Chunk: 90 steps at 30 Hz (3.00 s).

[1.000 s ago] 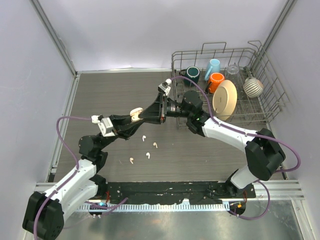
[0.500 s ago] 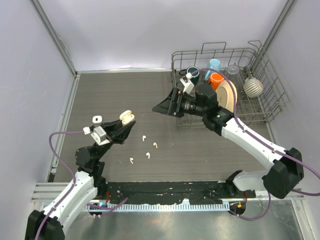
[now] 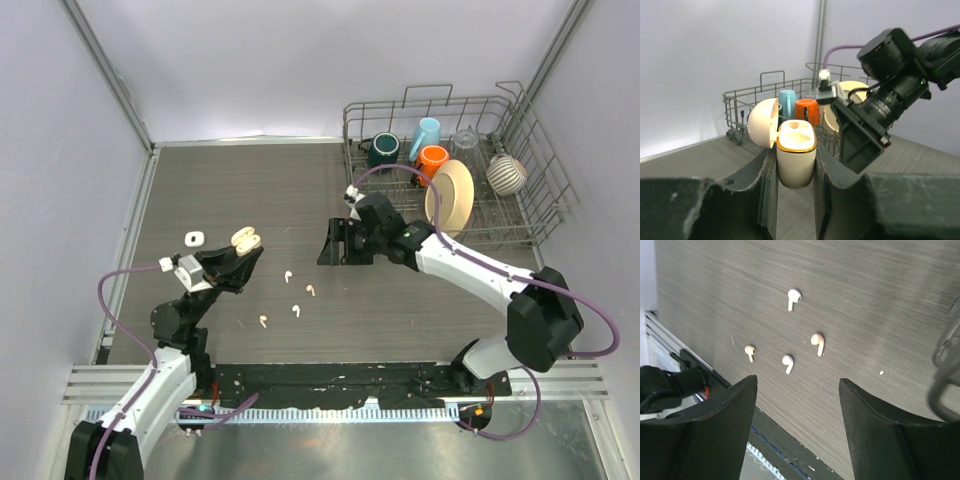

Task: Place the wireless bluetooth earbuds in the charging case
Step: Open the charging case, then pick up the earbud from the center of the board.

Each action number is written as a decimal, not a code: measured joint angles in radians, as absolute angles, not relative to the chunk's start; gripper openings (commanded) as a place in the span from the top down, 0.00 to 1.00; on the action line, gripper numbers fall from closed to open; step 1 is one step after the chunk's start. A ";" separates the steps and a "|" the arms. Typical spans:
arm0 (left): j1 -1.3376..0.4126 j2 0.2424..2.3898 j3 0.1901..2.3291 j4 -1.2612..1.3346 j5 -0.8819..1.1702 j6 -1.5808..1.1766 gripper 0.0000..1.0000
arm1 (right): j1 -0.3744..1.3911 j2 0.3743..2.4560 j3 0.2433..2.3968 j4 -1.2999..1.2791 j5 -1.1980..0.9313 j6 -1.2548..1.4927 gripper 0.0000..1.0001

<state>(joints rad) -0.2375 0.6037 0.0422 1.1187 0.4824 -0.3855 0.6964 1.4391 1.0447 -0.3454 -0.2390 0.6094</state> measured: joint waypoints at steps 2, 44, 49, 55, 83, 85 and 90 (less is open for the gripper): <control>-0.232 0.594 0.042 1.133 0.492 -0.399 1.00 | 0.714 1.462 1.045 -0.352 -0.235 0.595 0.34; -0.229 0.370 0.091 0.975 0.604 -0.421 1.00 | 0.955 1.888 1.256 -0.424 0.068 0.386 0.52; -0.229 0.371 0.094 0.974 0.607 -0.421 1.00 | 0.955 1.913 1.274 -0.423 0.069 0.368 0.53; -0.229 0.373 0.095 0.974 0.615 -0.422 1.00 | 0.957 1.932 1.285 -0.424 0.070 0.365 0.57; -0.229 0.382 0.095 0.961 0.631 -0.422 1.00 | 0.967 1.945 1.301 -0.436 0.084 0.352 0.65; -0.229 0.382 0.095 0.958 0.631 -0.422 1.00 | 0.967 1.949 1.308 -0.443 0.084 0.350 0.66; -0.229 0.382 0.095 0.957 0.632 -0.421 1.00 | 0.968 1.956 1.319 -0.452 0.086 0.342 0.66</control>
